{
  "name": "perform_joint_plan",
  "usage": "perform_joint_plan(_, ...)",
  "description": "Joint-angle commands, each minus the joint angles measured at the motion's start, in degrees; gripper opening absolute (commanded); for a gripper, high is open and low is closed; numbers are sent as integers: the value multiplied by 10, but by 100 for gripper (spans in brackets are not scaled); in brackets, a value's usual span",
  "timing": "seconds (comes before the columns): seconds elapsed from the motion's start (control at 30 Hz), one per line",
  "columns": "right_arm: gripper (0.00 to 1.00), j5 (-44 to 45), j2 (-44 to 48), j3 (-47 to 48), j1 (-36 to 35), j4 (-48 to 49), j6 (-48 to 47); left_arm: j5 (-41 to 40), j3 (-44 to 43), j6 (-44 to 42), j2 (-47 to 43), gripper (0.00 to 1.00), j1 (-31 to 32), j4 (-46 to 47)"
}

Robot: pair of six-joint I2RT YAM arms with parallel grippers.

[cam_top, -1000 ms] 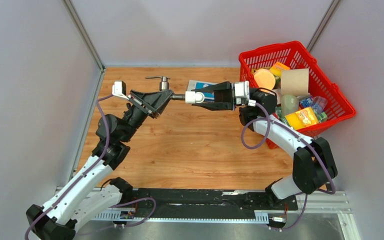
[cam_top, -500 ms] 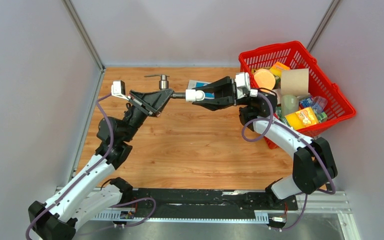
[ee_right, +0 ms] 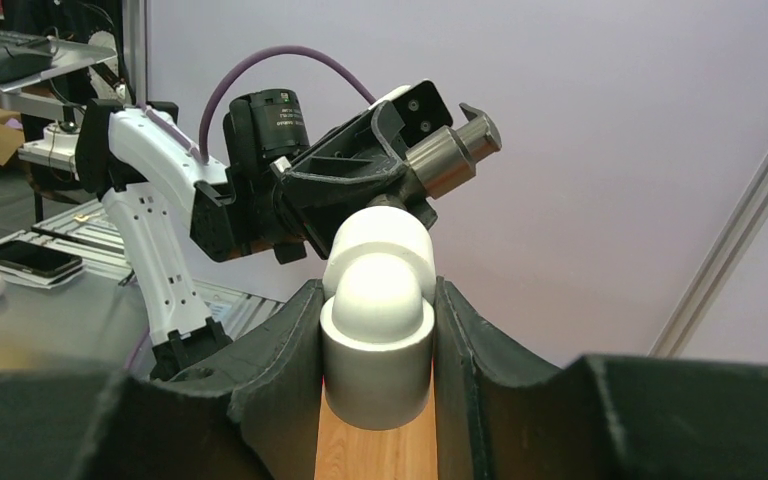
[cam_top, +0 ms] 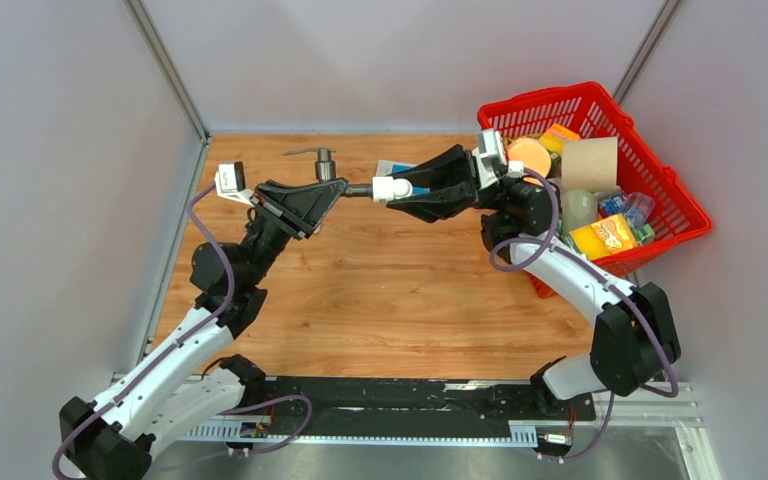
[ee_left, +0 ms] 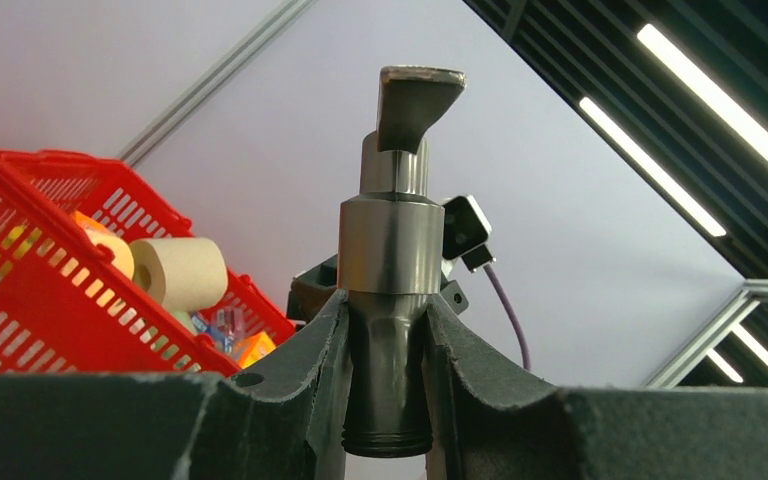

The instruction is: Install the water faucets

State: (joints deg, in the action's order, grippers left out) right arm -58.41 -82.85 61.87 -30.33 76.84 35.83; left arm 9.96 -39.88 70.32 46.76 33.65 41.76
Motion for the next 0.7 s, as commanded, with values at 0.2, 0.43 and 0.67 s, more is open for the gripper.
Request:
perform_joint_plan(0.2, 0, 50, 19, 9, -6, -66, 99, 42, 30, -58, 25, 0, 6, 200)
perform_joint_plan(0.43, 0, 72, 25, 28, -8, -180, 135, 101, 26, -138, 39, 0, 7, 243)
perform_joint_plan(0.67, 0, 76, 19, 27, -9, -173, 232, 150, 37, -211, 55, 0, 6, 305)
